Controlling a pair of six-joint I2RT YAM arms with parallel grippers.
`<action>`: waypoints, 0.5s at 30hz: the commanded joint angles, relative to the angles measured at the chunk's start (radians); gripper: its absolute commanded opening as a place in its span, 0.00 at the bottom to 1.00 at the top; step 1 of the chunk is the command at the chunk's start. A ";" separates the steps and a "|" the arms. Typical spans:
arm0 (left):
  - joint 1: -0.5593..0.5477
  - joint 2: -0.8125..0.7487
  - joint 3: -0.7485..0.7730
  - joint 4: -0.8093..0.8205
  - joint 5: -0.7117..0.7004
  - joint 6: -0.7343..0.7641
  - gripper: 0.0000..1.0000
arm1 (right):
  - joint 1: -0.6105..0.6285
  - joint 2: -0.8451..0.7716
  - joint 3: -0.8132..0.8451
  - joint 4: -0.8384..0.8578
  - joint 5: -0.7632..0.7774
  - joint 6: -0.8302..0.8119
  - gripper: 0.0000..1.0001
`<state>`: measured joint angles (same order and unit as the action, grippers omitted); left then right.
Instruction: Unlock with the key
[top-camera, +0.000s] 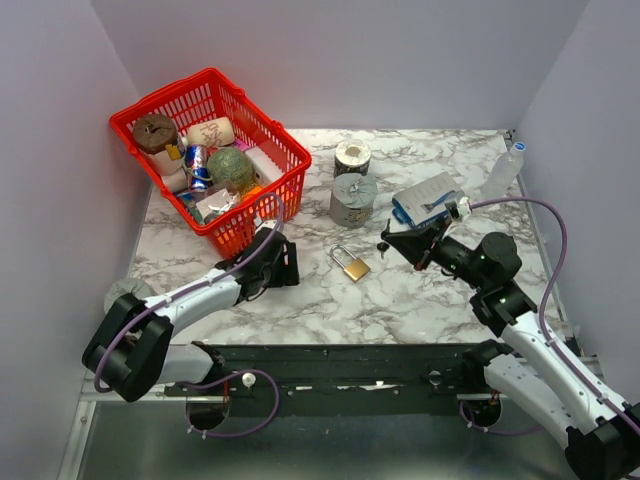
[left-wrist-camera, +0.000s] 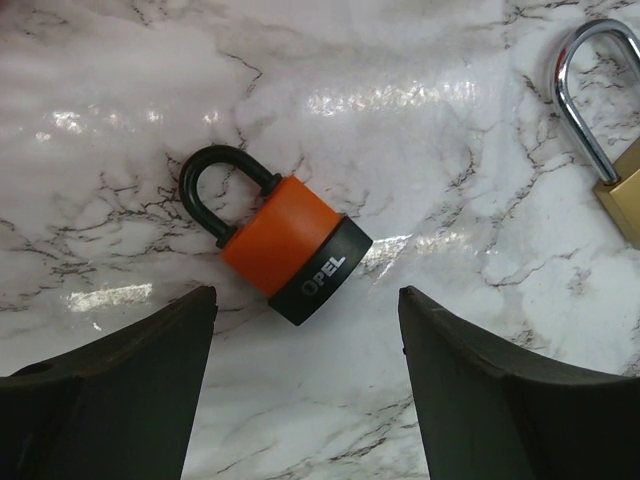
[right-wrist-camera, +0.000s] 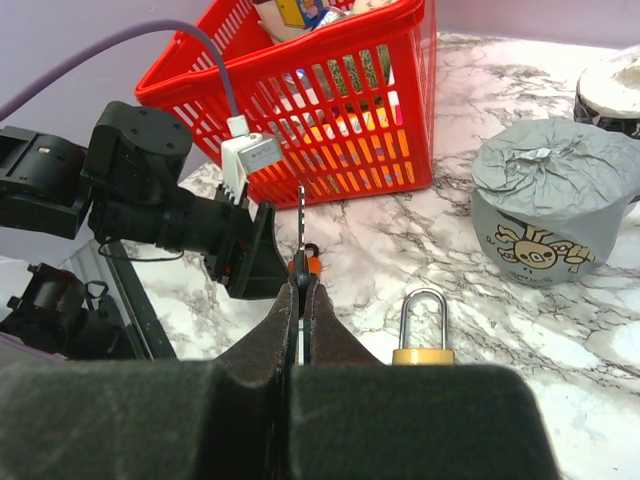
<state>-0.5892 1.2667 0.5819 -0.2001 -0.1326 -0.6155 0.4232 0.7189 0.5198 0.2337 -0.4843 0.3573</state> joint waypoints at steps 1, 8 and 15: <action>0.002 0.045 0.012 0.111 0.025 -0.026 0.83 | -0.004 -0.022 -0.018 -0.001 -0.010 -0.011 0.01; 0.000 0.201 0.114 0.123 0.033 0.008 0.84 | -0.004 -0.039 -0.024 -0.010 -0.005 -0.017 0.01; -0.014 0.252 0.167 0.084 0.004 0.017 0.84 | -0.004 -0.055 -0.027 -0.025 0.010 -0.027 0.01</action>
<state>-0.5934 1.5002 0.7208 -0.1040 -0.1181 -0.6052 0.4232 0.6823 0.5049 0.2302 -0.4835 0.3481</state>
